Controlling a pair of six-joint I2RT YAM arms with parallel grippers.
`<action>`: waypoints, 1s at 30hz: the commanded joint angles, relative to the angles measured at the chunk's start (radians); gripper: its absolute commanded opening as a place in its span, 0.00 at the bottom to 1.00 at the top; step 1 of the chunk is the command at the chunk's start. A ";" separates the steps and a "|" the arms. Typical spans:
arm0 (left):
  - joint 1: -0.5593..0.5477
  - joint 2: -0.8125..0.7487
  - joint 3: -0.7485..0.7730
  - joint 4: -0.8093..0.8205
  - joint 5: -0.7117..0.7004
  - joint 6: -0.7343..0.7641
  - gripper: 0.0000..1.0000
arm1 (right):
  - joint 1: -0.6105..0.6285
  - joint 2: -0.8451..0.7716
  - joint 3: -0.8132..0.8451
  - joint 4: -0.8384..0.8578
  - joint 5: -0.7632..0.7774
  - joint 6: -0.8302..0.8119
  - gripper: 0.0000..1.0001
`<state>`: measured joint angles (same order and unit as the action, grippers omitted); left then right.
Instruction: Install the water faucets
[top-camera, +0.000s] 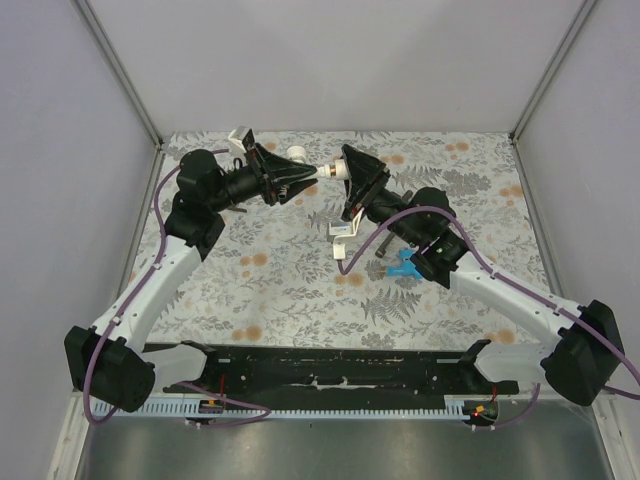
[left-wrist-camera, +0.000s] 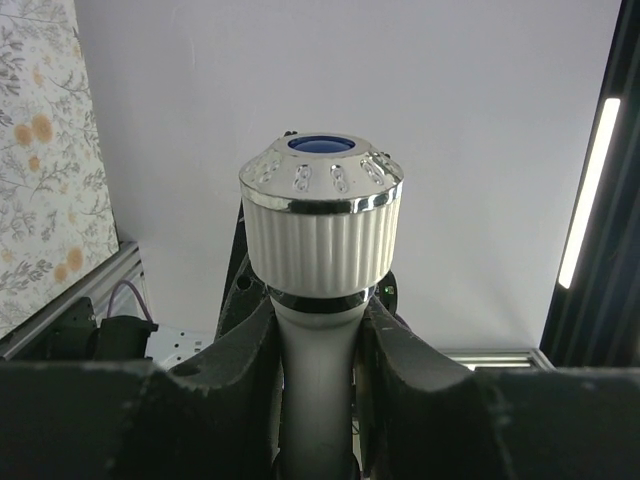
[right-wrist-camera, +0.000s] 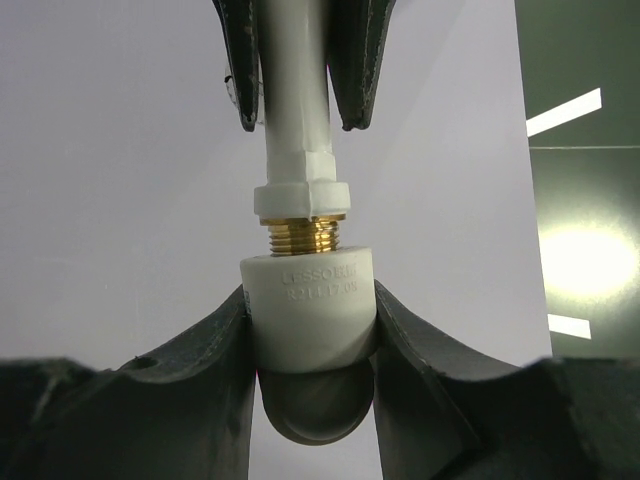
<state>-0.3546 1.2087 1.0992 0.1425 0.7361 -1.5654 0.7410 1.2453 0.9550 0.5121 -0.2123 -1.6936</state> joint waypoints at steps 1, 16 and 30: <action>-0.015 -0.003 -0.001 0.089 0.016 -0.105 0.02 | 0.020 0.000 -0.001 0.100 -0.084 0.009 0.00; -0.017 0.003 0.007 0.088 0.037 0.060 0.02 | 0.020 -0.066 0.070 -0.144 -0.130 0.158 0.00; -0.034 -0.058 -0.005 0.089 -0.078 0.317 0.02 | 0.038 -0.067 0.151 -0.322 -0.107 0.247 0.00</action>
<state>-0.3733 1.1881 1.0943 0.1509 0.7300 -1.3956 0.7406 1.1938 1.0286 0.2615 -0.2333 -1.5120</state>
